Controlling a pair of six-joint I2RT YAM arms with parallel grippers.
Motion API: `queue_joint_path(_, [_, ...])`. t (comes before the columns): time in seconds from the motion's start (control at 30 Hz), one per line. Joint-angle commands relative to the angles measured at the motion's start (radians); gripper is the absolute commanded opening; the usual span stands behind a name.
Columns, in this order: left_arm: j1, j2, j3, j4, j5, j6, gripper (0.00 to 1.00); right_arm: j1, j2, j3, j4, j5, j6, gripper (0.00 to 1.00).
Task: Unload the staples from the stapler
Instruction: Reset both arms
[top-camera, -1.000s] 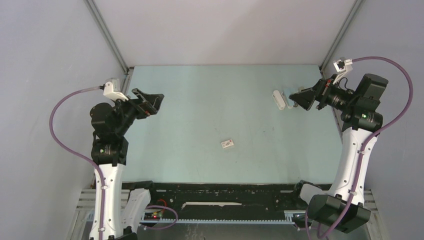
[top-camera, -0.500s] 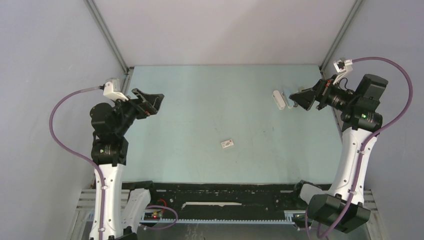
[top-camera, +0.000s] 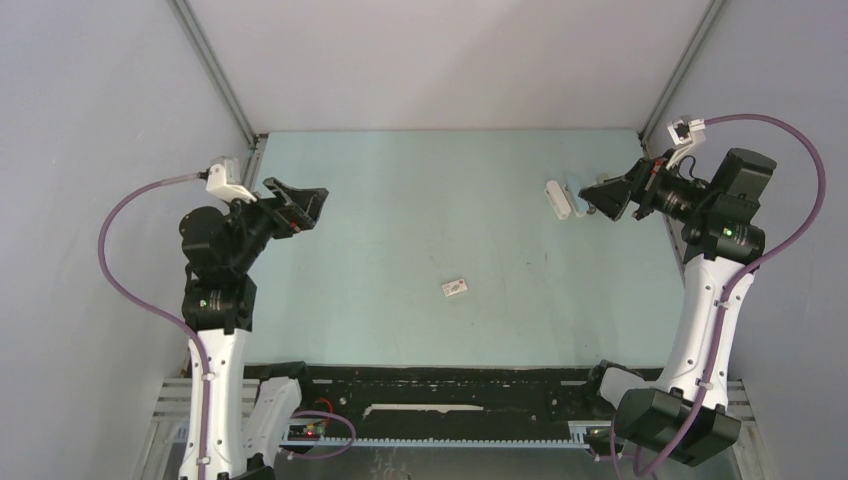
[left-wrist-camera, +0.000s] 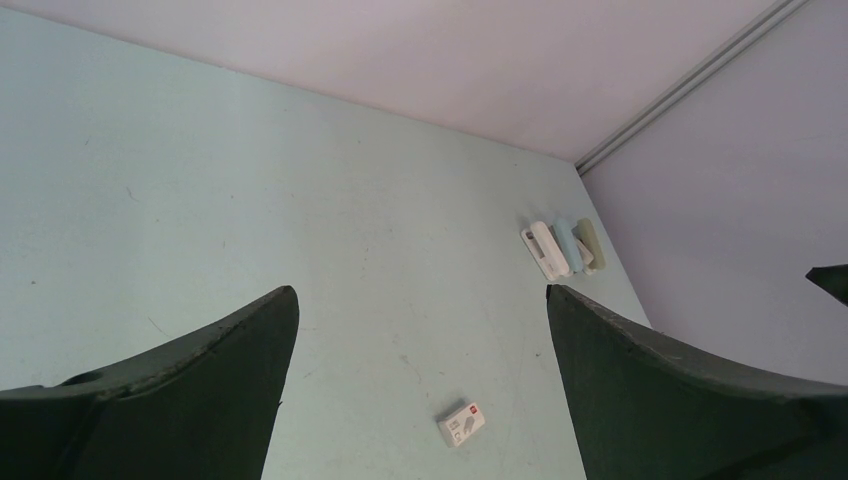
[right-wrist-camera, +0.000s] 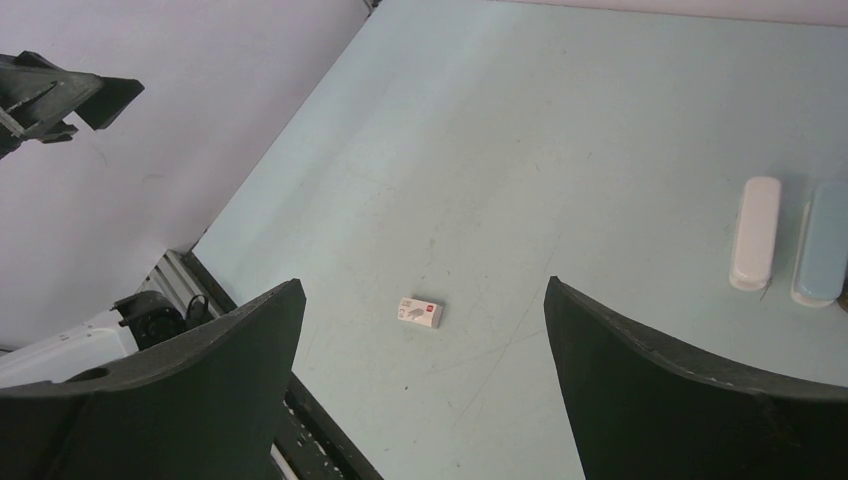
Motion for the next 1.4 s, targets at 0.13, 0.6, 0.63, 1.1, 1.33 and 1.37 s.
queue_joint_path(0.13, [0.009, -0.012, -0.035, 0.023, 0.028, -0.002, 1.00, -0.009, -0.024, -0.005, 0.017, 0.018, 0.009, 1.00])
queue_joint_path(0.6, [0.009, 0.004, -0.094, 0.143, 0.149, -0.066, 1.00, -0.009, 0.015, -0.015, -0.012, -0.042, 0.009, 1.00])
queue_joint_path(0.63, [0.009, 0.005, -0.100, 0.148, 0.155, -0.071, 1.00, -0.009, 0.016, -0.017, -0.013, -0.044, 0.011, 1.00])
queue_joint_path(1.1, [0.009, 0.020, -0.130, 0.191, 0.173, -0.104, 1.00, -0.004, 0.025, -0.021, -0.051, -0.057, -0.060, 1.00])
queue_joint_path(1.33, [0.010, 0.030, -0.131, 0.206, 0.181, -0.114, 1.00, 0.008, 0.024, -0.021, -0.070, -0.058, -0.082, 1.00])
queue_joint_path(1.37, [0.010, 0.030, -0.131, 0.206, 0.182, -0.115, 1.00, 0.010, 0.024, -0.022, -0.075, -0.059, -0.086, 1.00])
